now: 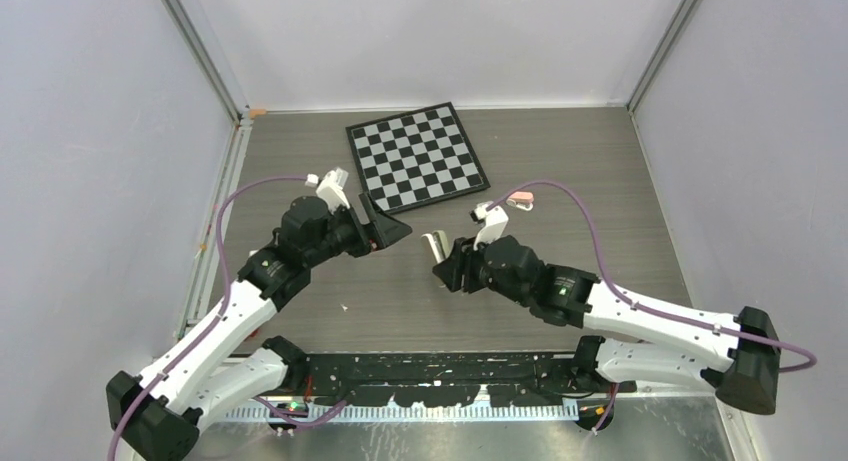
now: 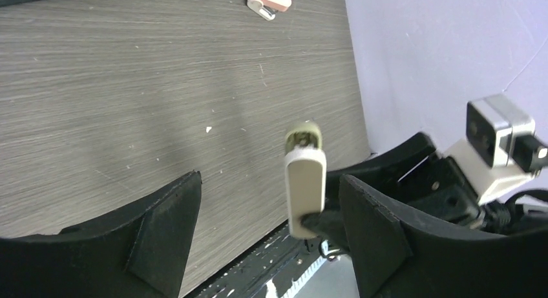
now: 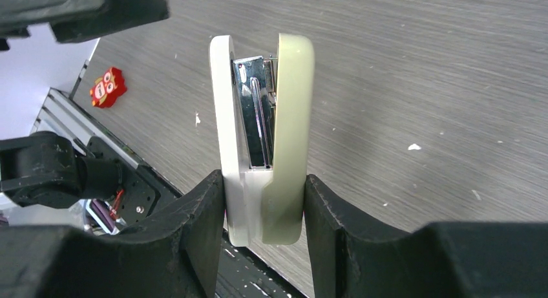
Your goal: Load the staples into the stapler
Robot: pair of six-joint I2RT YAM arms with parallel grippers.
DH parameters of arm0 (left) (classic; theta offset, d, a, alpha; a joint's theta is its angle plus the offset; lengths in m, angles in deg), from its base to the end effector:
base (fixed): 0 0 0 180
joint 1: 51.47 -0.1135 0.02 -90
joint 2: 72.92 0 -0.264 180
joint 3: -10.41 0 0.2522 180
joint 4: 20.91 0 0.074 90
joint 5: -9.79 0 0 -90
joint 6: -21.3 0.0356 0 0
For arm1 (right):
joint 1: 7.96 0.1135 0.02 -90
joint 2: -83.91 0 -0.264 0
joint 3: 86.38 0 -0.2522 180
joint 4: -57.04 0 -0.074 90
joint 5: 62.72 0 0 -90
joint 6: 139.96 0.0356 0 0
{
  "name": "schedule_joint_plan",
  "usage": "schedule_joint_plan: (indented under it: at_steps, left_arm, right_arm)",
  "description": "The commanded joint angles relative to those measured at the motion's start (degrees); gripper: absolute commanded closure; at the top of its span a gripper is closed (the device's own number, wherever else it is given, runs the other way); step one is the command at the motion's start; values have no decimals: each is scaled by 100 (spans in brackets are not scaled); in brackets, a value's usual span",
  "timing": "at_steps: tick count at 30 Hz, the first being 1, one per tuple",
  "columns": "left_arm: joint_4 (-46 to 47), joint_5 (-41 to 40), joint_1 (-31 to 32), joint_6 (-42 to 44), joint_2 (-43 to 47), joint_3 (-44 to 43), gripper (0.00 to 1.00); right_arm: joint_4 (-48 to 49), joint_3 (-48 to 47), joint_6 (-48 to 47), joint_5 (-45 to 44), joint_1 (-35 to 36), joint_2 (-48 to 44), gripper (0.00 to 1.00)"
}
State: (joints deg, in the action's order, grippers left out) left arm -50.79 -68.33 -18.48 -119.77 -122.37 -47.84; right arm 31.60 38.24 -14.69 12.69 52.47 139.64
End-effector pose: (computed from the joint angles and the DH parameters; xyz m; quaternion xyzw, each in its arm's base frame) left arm 0.1631 -0.1146 0.3135 -0.0710 0.8191 -0.4402 0.3609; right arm 0.1170 0.1880 0.2829 -0.1171 0.8347 0.3187 0.4335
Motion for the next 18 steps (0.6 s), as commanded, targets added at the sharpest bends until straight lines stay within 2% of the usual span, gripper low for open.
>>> schedule_joint_plan:
  at_steps: [1,8,18]
  left_arm:
    - [933,300,17,-316,-241,158,21]
    - [970,583,141,-402,-495,244,24]
    - [1584,789,171,-743,-694,582,34]
  right_arm:
    - [663,-297,257,-667,436,328,63]
    - [844,-414,382,-870,679,566,63]
    - [957,-443,400,-1001,816,697,63]
